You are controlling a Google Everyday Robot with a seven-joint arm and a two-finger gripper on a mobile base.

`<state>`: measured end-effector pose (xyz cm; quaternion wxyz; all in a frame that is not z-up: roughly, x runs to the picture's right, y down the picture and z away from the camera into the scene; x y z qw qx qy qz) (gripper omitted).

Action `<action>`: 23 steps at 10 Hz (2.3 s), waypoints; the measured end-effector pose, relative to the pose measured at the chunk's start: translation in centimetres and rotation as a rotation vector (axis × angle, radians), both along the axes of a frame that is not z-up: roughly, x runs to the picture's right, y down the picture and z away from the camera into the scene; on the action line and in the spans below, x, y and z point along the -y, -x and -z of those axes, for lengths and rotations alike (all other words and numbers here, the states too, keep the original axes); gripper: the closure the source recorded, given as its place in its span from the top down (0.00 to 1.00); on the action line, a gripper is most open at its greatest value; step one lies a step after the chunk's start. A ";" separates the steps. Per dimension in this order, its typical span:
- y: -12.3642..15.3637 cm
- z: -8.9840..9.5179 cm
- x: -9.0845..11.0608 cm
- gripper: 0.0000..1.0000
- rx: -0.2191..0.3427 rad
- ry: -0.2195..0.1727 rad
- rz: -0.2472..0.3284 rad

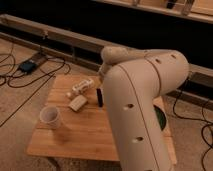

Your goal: Knock the eraser over

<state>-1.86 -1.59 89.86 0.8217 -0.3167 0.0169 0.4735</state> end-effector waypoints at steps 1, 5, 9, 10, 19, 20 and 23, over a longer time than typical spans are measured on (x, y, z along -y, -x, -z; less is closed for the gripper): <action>0.2 -0.1 -0.3 0.60 0.004 0.001 0.009; 0.4 -0.1 -0.6 0.60 0.020 -0.008 0.049; 0.7 -0.1 -0.7 0.60 0.028 -0.013 0.076; 0.8 -0.1 -0.8 0.60 0.033 -0.014 0.086; 1.4 -0.1 -0.9 0.60 0.074 -0.005 0.161; 1.4 -0.1 -0.8 0.60 0.079 -0.004 0.167; 1.6 -0.1 -0.6 0.60 0.097 0.003 0.191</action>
